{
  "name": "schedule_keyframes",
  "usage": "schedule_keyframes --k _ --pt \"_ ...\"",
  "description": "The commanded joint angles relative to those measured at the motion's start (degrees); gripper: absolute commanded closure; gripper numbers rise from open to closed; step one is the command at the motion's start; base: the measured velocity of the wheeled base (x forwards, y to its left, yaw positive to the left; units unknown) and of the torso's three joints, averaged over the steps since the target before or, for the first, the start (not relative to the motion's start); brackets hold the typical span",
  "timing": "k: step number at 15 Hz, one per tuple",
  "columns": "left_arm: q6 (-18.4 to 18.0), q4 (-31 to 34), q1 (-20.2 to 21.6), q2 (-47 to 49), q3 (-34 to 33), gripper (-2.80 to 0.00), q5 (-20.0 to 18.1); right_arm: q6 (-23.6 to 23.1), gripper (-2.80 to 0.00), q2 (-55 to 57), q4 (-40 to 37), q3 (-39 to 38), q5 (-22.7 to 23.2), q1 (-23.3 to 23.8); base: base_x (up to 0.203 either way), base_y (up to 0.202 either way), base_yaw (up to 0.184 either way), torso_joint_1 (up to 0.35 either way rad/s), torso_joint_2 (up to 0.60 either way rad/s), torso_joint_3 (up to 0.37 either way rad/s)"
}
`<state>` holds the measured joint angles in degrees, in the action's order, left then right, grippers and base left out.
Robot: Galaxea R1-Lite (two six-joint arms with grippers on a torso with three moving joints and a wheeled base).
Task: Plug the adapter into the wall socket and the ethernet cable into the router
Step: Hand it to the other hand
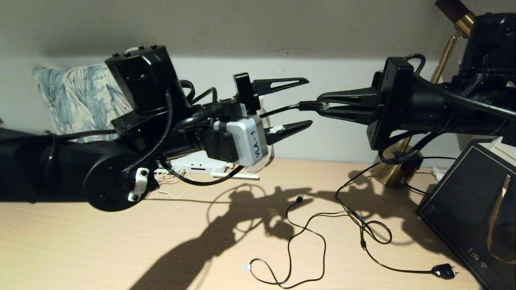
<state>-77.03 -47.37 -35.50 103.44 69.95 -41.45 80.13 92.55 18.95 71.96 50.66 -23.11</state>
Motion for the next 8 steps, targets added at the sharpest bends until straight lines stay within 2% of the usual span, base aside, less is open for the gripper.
schedule_keyframes --k 1,8 --pt "-0.4 -0.26 0.08 0.1 -0.08 0.0 -0.21 0.47 0.0 -0.17 0.12 0.02 0.31 0.0 0.0 0.0 0.0 0.0 0.0 0.0" --pt "-0.4 -0.35 0.08 0.27 -0.08 0.0 -0.21 0.47 0.0 -0.18 0.12 -0.24 0.31 -0.09 0.0 0.0 0.0 0.0 0.0 0.0"
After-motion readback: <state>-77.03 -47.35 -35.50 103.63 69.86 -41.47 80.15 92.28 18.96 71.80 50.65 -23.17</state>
